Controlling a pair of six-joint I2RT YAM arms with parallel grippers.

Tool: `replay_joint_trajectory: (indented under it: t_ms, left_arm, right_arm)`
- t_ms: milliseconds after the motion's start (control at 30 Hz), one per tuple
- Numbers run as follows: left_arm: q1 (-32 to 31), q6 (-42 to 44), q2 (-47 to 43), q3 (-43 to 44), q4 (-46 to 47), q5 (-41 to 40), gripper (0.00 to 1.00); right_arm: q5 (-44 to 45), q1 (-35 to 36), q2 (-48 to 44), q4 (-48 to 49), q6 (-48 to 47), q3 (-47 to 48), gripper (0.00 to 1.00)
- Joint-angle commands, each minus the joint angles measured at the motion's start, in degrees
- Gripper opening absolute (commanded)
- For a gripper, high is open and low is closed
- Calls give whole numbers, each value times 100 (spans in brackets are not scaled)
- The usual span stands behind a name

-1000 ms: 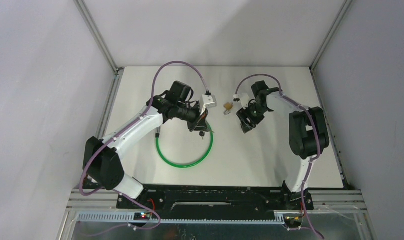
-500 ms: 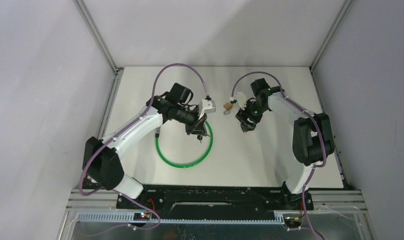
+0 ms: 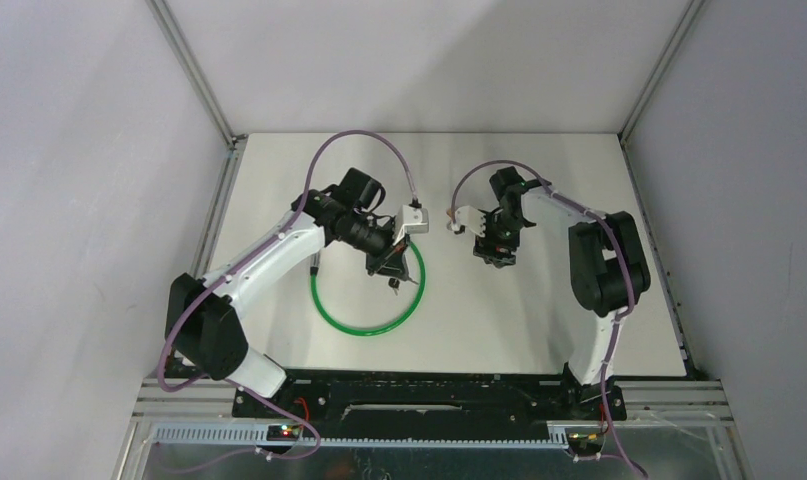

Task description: Unlock with the key

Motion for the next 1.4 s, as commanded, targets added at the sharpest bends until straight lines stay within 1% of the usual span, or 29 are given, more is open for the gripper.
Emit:
replay_joint_trajectory:
  t_ms: [0, 133, 300, 500, 733, 833, 867, 933, 1000, 1033, 1200, 1367]
  left_arm:
    - [17, 205, 34, 475, -172, 105, 0]
    - [12, 208, 135, 598, -235, 78, 0]
    - [14, 257, 332, 798, -389, 42, 0]
    - [12, 271, 445, 908, -427, 45, 0]
    - [12, 280, 484, 915, -429, 49, 0]
    - [14, 293, 475, 904, -437, 45, 0]
    - [12, 295, 471, 898, -433, 48, 0]
    - [12, 297, 428, 874, -426, 34, 0]
    - [17, 294, 394, 833, -391, 21, 0]
    - [20, 286, 371, 815, -366, 15, 0]
    - [23, 128, 282, 764, -133, -29, 0]
    - [28, -432, 205, 711, 423, -184, 0]
  right_arm:
    - [162, 75, 166, 194, -587, 58, 74]
    - [106, 116, 379, -16, -739, 291, 74]
    - [-17, 101, 586, -374, -941, 570, 71]
    - [-104, 156, 701, -404, -981, 584, 61]
    - [-275, 278, 677, -348, -795, 515, 51]
    - [-304, 288, 677, -288, -686, 494, 40]
    - [-316, 267, 673, -263, -625, 492, 34]
    - [-376, 215, 629, -233, -513, 476, 19]
    - [-522, 149, 495, -161, -355, 426, 4]
    - [-682, 103, 389, -119, -261, 352, 0]
    - [-1453, -116, -537, 427, 222, -230, 0]
    - [-2185, -183, -1642, 582, 645, -663, 0]
